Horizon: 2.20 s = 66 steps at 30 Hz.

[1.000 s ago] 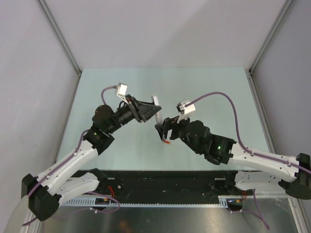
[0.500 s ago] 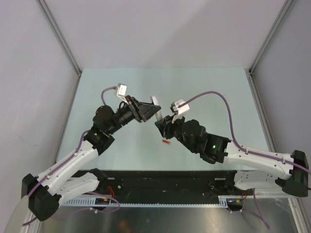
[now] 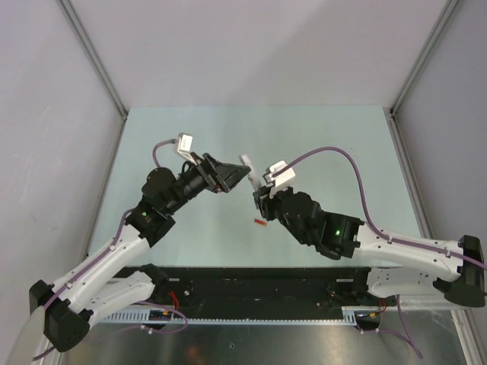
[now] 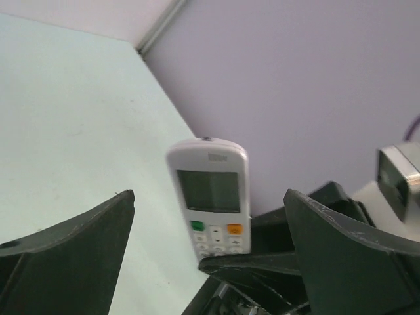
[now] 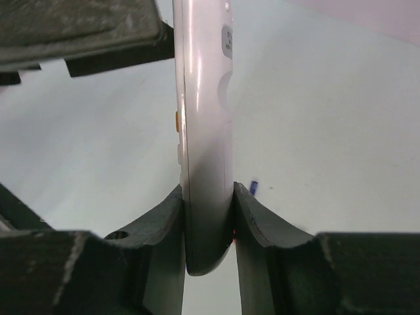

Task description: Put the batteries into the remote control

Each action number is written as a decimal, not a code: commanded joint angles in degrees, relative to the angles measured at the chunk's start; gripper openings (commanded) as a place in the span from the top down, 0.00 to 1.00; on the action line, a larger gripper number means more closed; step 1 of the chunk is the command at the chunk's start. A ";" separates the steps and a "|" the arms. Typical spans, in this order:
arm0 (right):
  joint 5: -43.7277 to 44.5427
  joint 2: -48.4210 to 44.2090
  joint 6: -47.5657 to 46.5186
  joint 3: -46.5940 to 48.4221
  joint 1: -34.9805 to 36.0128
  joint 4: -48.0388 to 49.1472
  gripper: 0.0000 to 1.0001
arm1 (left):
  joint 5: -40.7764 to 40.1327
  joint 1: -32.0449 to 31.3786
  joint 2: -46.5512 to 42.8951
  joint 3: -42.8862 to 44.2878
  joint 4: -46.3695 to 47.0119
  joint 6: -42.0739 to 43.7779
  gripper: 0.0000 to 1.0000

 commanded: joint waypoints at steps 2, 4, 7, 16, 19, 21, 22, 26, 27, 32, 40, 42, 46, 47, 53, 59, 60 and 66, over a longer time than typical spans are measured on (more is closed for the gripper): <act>13.92 -1.44 -8.45 3.66 3.25 -1.93 1.00 | -8.74 -0.03 -1.61 5.75 -11.82 2.16 0.00; 23.98 0.05 -13.71 3.66 5.89 -0.27 1.00 | -10.41 0.15 -2.30 4.44 -11.93 0.24 0.00; 36.82 3.99 -24.61 3.57 9.05 6.31 1.00 | -9.37 0.23 -3.98 2.68 -11.05 -1.88 0.00; 49.45 13.41 -48.35 1.99 12.31 28.03 1.00 | -8.22 -0.38 -6.00 0.48 -8.68 -2.41 0.00; 49.45 14.21 -50.47 1.55 13.01 32.00 1.00 | -7.70 -0.64 -5.91 0.21 -7.53 -2.41 0.00; 49.02 14.12 -50.47 1.55 13.36 32.88 1.00 | -6.47 -1.17 -5.39 0.30 -6.83 -2.49 0.00; 48.75 14.12 -50.39 1.55 13.54 33.05 1.00 | -6.20 -1.52 -4.60 0.30 -6.66 -2.58 0.00; 48.13 14.65 -51.44 1.55 14.33 35.25 1.00 | -5.76 -3.54 -2.58 0.74 -3.33 -3.02 0.01; 48.13 14.65 -51.18 1.55 14.51 35.25 1.00 | -6.02 -4.59 -2.14 1.00 -3.05 -2.76 0.02; 48.22 14.21 -49.77 1.55 15.65 33.50 1.00 | -7.60 -6.53 0.94 3.38 -1.12 -1.53 0.07; 49.10 13.68 -47.22 1.55 17.06 31.12 1.00 | -8.49 -7.59 5.77 6.71 -0.41 1.72 0.47; 49.27 13.51 -46.61 1.55 17.15 30.60 1.00 | -8.66 -8.03 6.39 7.15 -0.50 2.43 0.54; 49.28 12.98 -45.46 1.55 17.23 29.45 1.00 | -7.17 -8.55 8.23 8.03 -0.50 2.51 0.61; 49.28 12.72 -45.20 1.55 17.15 29.19 1.00 | -7.08 -8.73 8.41 8.04 -0.50 2.69 0.71; 48.14 11.49 -42.40 1.55 18.29 25.60 0.93 | -7.78 -8.82 8.33 7.77 -0.50 3.04 1.00; 46.29 8.94 -37.47 2.16 20.13 21.03 0.60 | -10.59 -8.82 8.76 8.21 -0.68 2.69 1.00; 46.03 8.76 -36.59 2.69 20.13 19.88 0.57 | -10.68 -8.73 9.20 8.39 -0.76 2.52 1.00; 44.45 6.30 -28.16 3.83 19.34 11.36 0.33 | -10.68 -8.73 10.35 8.56 -0.77 0.85 1.00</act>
